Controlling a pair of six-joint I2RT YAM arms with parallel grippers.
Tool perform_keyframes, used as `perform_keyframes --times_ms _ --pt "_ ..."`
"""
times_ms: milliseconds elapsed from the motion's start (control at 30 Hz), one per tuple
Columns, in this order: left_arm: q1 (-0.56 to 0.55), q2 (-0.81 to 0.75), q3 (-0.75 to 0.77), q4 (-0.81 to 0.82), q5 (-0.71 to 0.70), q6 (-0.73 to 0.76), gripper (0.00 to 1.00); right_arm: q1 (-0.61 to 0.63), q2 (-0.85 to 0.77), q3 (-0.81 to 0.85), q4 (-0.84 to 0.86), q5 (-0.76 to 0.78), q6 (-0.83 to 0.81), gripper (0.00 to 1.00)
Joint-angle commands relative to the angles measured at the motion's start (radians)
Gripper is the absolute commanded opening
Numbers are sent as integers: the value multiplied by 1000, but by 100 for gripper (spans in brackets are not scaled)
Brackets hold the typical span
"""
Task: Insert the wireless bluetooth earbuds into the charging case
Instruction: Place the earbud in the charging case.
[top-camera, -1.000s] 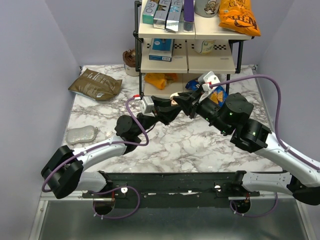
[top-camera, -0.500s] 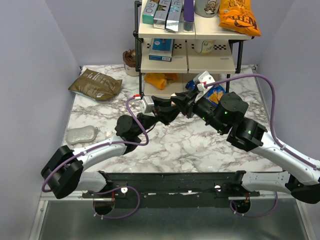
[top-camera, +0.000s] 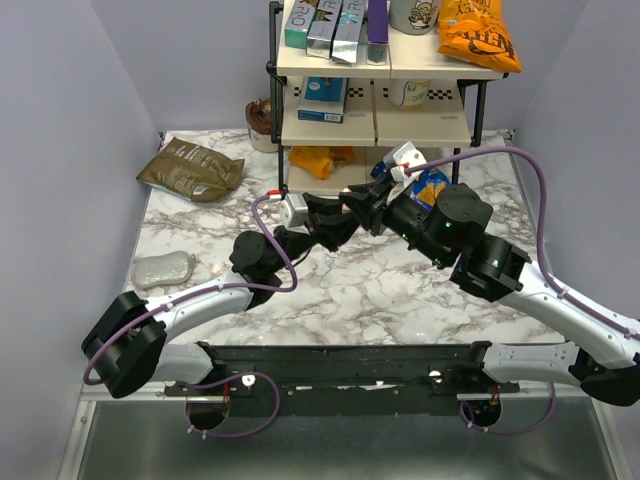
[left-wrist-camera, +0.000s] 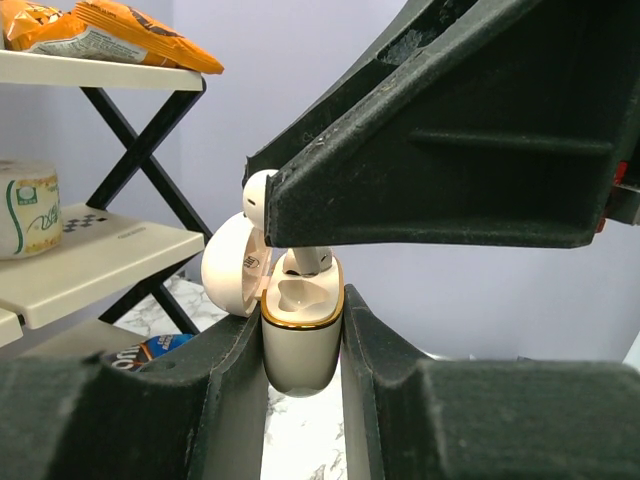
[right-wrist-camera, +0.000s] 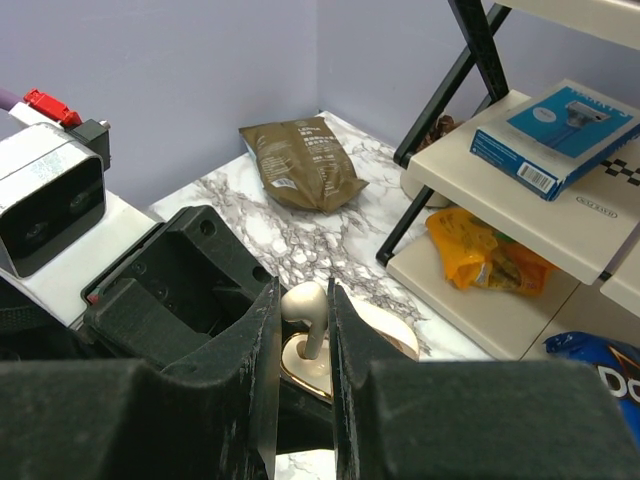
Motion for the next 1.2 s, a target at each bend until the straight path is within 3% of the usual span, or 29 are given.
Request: perform_keyframes --times_ms 0,1167 --pt "-3 -27 -12 25 14 7 0 7 3 -19 20 -26 -22 1" --pt "-1 -58 32 -38 62 -97 0 7 -17 -103 131 42 -92 1"
